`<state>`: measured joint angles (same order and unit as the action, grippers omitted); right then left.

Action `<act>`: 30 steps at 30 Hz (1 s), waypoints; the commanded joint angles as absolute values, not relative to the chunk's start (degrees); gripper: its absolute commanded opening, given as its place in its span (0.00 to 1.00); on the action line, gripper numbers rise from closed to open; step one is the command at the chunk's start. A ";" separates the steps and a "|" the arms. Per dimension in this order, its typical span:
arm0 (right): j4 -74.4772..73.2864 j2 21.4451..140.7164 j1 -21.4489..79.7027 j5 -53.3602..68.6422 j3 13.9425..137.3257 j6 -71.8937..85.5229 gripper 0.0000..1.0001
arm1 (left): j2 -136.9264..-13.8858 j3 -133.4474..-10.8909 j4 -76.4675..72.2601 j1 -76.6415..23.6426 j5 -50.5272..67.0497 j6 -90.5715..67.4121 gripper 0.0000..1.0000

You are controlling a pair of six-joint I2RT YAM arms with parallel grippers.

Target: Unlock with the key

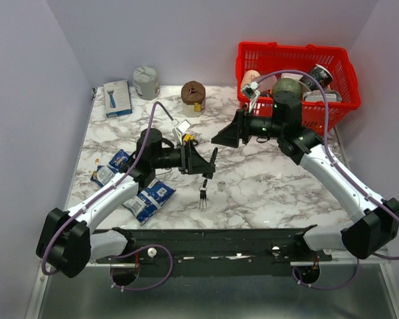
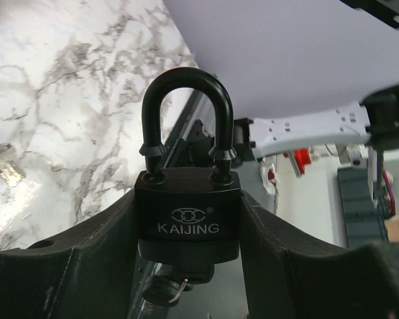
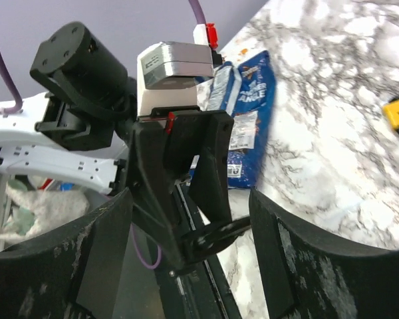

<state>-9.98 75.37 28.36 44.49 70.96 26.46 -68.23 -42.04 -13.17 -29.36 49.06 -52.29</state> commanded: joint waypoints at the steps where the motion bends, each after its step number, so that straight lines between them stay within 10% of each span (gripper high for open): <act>1: -10.72 79.71 29.53 56.93 74.35 23.03 0.78 | -64.69 -46.14 -13.98 -29.36 58.54 -49.14 0.00; 9: -4.84 81.39 31.90 63.63 70.14 28.12 0.73 | -61.97 -46.23 -10.20 -29.09 57.48 -47.02 0.00; 30: -16.34 80.77 31.82 56.87 68.73 27.86 0.21 | -57.31 -45.97 5.71 -28.12 35.79 -38.77 0.00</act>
